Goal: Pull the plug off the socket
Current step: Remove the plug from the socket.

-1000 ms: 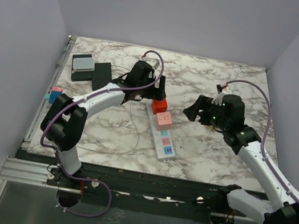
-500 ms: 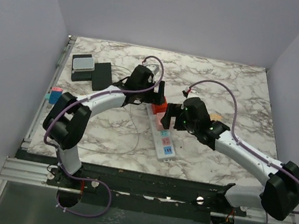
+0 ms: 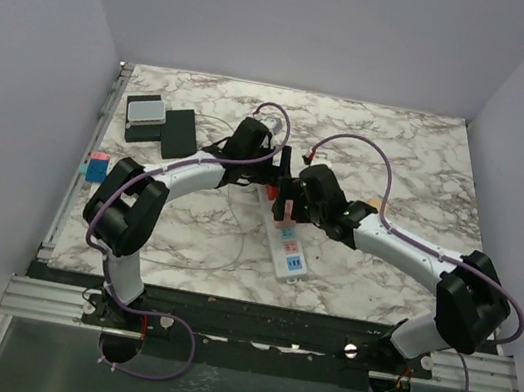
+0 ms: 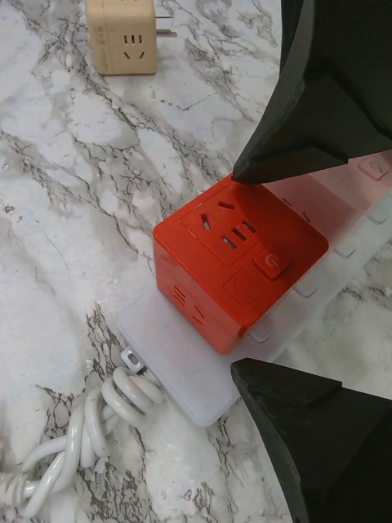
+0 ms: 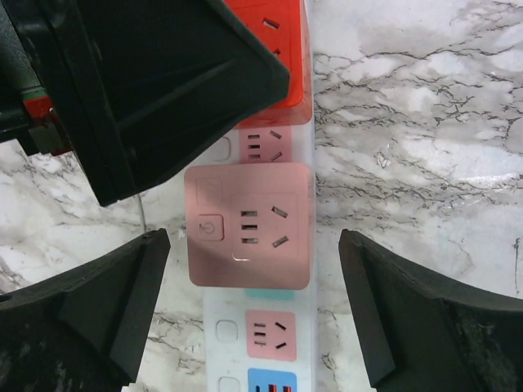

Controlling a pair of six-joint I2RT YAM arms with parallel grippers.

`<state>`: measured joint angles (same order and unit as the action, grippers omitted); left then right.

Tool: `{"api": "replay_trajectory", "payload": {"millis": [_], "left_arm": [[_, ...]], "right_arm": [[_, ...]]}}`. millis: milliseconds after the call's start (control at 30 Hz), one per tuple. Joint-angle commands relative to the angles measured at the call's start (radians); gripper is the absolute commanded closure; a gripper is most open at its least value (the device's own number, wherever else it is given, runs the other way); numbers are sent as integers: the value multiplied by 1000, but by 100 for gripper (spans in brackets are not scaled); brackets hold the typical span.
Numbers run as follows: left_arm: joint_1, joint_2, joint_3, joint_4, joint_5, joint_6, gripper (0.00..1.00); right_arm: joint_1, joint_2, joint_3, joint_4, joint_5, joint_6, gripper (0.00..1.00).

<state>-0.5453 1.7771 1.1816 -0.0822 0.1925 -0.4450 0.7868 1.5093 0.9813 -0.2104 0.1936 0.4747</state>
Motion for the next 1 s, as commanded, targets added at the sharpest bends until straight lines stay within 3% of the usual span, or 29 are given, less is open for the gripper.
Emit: {"api": "replay_trajectory", "payload": {"millis": [0, 733, 967], "left_arm": [[-7, 27, 13, 25, 38, -4, 5], [-48, 38, 7, -3, -47, 25, 5], [-56, 51, 19, -27, -75, 43, 14]], "right_arm": [[21, 41, 42, 19, 76, 0, 4], [107, 140, 94, -59, 216, 42, 8], [111, 160, 121, -94, 253, 63, 19]]}}
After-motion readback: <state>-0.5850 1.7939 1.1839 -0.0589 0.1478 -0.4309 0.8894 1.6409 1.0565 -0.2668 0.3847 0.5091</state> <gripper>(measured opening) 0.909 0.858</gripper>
